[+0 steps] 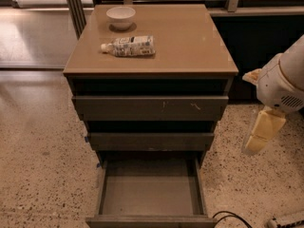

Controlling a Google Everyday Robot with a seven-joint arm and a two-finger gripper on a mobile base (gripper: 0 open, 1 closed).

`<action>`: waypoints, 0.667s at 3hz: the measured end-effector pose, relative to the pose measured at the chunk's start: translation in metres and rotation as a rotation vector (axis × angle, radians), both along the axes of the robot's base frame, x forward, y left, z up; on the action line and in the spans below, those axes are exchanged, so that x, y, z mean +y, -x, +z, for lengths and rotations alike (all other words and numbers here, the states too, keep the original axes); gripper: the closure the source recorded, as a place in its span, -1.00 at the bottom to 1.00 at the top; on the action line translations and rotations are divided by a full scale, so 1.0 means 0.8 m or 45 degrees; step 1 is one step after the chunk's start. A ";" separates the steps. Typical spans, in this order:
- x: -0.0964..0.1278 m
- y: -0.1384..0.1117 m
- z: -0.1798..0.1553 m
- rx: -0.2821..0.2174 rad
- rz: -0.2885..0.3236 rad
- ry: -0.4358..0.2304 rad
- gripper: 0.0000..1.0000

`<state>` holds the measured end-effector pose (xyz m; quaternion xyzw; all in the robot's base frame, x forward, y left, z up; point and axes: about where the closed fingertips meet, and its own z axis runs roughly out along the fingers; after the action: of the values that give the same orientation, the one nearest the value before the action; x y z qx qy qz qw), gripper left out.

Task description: Close bottom drawer

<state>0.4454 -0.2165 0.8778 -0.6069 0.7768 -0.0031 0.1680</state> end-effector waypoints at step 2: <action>-0.015 0.013 -0.101 0.083 -0.001 0.061 -1.00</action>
Offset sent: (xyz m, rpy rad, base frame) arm -0.0158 -0.0186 -0.1185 -0.0778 0.1064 0.0000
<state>0.4346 -0.2285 0.7968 -0.6102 0.7818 -0.0021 0.1281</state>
